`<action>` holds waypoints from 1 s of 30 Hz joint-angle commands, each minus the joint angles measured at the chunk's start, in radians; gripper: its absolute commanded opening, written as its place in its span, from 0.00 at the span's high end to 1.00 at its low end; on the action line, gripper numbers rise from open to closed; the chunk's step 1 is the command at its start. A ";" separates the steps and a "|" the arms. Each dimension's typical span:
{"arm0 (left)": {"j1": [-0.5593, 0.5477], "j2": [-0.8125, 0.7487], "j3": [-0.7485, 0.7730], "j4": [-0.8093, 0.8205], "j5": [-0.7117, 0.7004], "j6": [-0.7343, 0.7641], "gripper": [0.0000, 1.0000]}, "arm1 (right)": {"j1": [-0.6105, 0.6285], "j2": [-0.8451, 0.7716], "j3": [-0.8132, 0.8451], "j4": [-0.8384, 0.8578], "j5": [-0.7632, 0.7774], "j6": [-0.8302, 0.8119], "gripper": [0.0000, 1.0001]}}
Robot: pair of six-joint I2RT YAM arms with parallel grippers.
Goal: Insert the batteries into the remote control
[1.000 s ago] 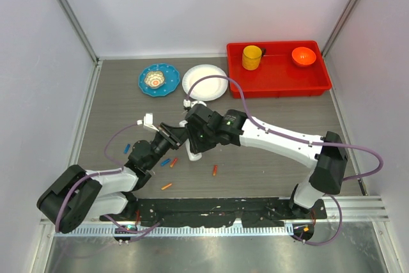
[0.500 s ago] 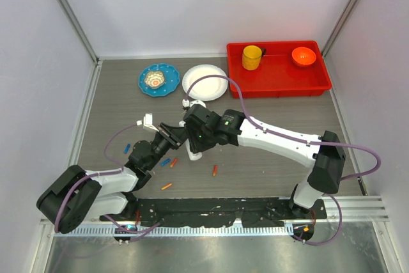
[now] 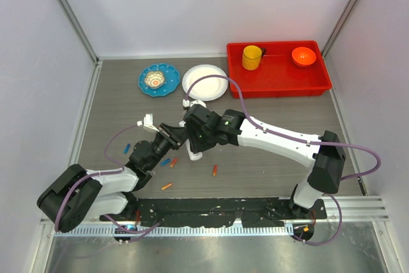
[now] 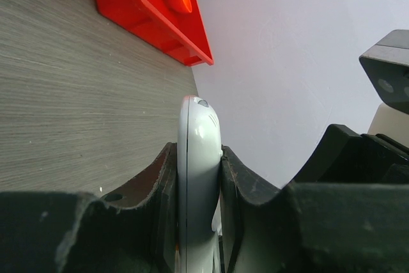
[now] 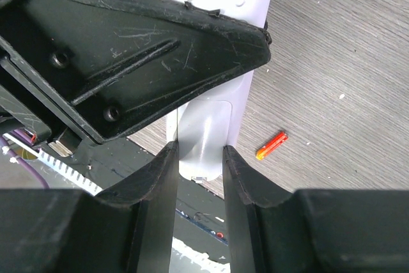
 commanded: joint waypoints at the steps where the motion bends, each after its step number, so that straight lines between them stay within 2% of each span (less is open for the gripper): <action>1: -0.026 -0.006 0.037 0.134 0.053 -0.042 1.00 | -0.022 -0.016 0.000 0.086 0.076 0.015 0.65; 4: -0.026 -0.006 0.032 0.134 0.047 -0.040 1.00 | -0.022 -0.036 -0.015 0.103 0.064 0.012 0.56; 7: -0.026 -0.008 0.029 0.132 0.040 -0.040 1.00 | -0.022 -0.044 -0.024 0.110 0.058 0.012 0.52; 15: -0.026 -0.008 0.032 0.126 0.042 -0.034 1.00 | -0.022 -0.055 -0.037 0.120 0.042 0.021 0.47; 21: -0.026 -0.006 0.033 0.119 0.033 -0.028 1.00 | -0.022 -0.076 -0.040 0.146 -0.008 0.040 0.40; 24: -0.026 -0.006 0.034 0.109 0.028 -0.024 1.00 | -0.021 -0.098 -0.056 0.178 -0.051 0.049 0.35; 25: -0.026 -0.002 0.033 0.111 0.028 -0.024 1.00 | -0.021 -0.113 -0.061 0.195 -0.062 0.050 0.29; 30: -0.026 0.003 0.038 0.109 0.027 -0.022 1.00 | -0.022 -0.153 -0.076 0.212 -0.096 0.061 0.27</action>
